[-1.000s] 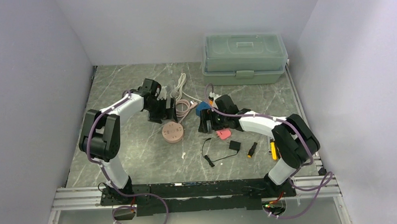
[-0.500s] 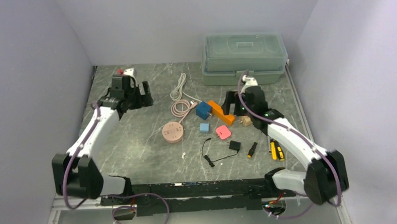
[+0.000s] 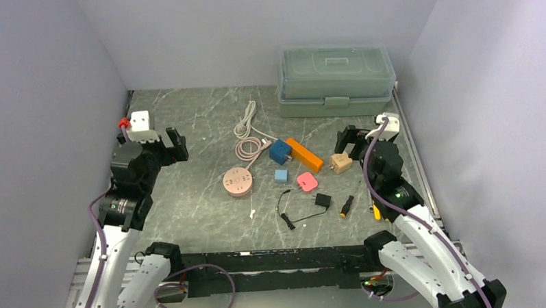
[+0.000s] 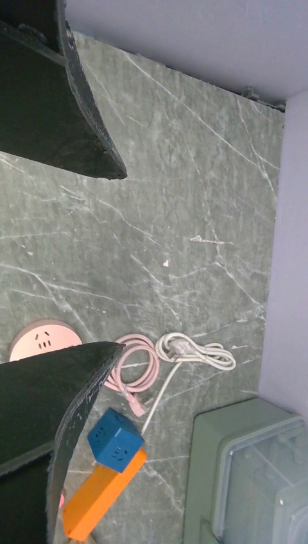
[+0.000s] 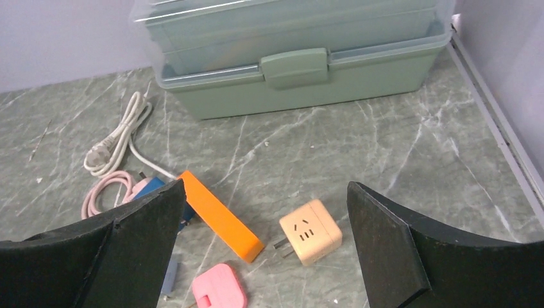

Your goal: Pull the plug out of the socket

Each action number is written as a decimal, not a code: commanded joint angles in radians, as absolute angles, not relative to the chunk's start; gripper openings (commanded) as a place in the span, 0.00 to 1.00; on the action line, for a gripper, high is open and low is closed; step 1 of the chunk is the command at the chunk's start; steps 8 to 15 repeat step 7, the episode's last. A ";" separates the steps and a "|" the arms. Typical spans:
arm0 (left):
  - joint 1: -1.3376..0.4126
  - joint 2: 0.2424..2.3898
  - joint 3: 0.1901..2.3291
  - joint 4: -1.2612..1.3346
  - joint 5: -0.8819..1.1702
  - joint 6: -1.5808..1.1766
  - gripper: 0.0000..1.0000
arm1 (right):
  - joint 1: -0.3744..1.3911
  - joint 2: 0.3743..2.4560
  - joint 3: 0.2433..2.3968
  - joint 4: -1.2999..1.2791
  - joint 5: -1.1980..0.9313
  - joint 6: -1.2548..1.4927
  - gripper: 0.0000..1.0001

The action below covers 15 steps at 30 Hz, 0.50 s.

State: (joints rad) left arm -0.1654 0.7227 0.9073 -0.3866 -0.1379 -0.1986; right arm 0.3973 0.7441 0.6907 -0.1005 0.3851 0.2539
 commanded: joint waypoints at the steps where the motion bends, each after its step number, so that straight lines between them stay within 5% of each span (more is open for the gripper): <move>1: -0.169 0.673 0.863 -0.392 -0.150 -0.156 1.00 | 0.399 0.686 0.658 -0.029 0.440 0.221 1.00; 15: -0.169 0.700 0.881 -0.414 -0.169 -0.157 1.00 | 0.399 0.690 0.668 -0.038 0.434 0.225 1.00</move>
